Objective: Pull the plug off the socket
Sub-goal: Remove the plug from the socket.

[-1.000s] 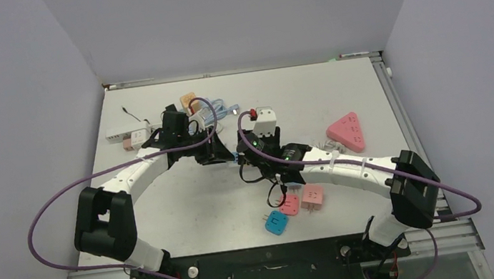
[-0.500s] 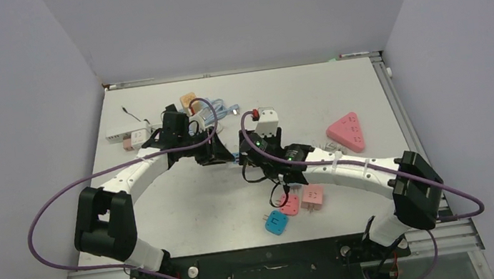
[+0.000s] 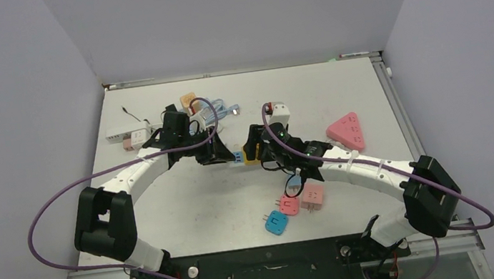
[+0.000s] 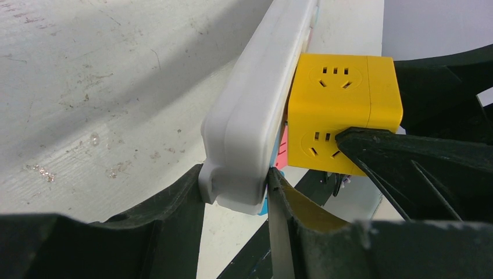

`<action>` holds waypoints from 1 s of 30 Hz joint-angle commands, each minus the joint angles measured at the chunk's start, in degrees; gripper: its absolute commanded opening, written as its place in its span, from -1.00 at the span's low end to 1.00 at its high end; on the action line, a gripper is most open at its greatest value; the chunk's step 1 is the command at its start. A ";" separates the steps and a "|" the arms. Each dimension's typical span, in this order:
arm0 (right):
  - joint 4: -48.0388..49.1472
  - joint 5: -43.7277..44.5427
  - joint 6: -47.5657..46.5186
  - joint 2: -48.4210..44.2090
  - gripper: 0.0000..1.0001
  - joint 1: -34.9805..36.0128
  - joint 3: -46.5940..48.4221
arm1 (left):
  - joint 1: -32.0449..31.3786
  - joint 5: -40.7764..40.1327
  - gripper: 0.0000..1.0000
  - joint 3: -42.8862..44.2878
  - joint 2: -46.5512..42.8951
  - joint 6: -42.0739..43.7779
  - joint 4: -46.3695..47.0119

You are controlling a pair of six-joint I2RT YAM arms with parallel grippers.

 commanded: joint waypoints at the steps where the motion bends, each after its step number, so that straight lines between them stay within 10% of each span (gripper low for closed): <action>1: 6.52 -4.27 0.33 -1.69 -0.89 -0.73 -0.21 | -0.63 -2.31 -1.00 2.43 -0.58 2.24 0.08; 30: -10.97 23.29 6.84 4.51 -0.89 14.20 11.11 | -0.80 -6.02 -1.00 2.82 -1.69 4.76 -1.55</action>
